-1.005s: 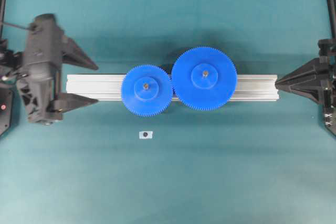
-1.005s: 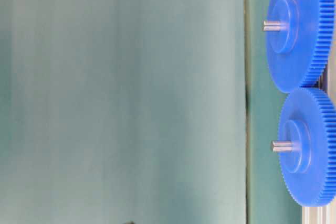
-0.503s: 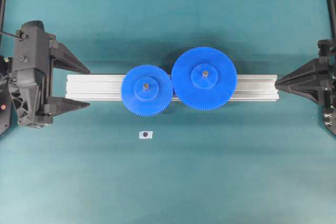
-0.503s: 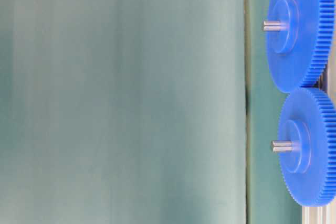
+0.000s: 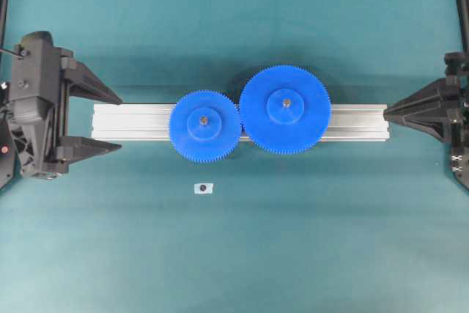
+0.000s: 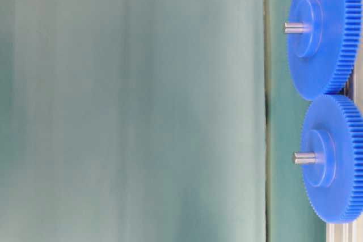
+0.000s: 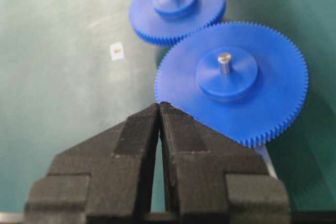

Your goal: Insert the small gear onto the shaft.

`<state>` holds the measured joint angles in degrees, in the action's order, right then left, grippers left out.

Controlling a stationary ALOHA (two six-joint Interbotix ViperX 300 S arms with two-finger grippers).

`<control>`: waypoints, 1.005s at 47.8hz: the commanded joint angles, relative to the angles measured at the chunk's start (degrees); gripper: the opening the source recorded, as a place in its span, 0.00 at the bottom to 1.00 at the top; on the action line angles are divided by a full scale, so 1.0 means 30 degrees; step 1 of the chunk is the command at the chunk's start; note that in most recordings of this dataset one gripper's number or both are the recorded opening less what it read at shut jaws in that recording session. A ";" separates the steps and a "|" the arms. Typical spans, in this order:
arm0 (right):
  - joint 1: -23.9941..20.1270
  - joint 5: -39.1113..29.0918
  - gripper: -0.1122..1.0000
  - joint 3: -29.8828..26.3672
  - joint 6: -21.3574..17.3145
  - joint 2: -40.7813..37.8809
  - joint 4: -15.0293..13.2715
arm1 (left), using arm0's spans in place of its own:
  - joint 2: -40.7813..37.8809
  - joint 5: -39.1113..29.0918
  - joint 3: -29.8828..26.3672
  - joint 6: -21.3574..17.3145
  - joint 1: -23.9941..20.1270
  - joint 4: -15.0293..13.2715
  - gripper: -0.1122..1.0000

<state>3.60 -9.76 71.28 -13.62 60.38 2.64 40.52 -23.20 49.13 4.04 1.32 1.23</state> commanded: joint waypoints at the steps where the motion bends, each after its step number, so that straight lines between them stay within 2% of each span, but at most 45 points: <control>1: 0.0088 0.0322 0.20 -0.0146 -0.0117 -0.0117 0.0000 | 0.0234 0.0234 -0.0205 0.0000 0.0059 0.0000 0.86; 27: 0.0088 0.0322 0.21 0.0059 -0.0117 -0.0088 0.0000 | 0.0381 0.0205 0.0059 -0.0029 0.0059 0.0000 0.86; 48: 0.0176 0.0117 0.21 0.0557 -0.0088 0.1172 -0.0029 | 0.0703 0.0234 0.0146 -0.0059 0.0059 0.0000 0.86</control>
<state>3.96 -9.40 73.56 -13.62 64.25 2.64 42.36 -23.03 50.19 3.96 1.32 1.23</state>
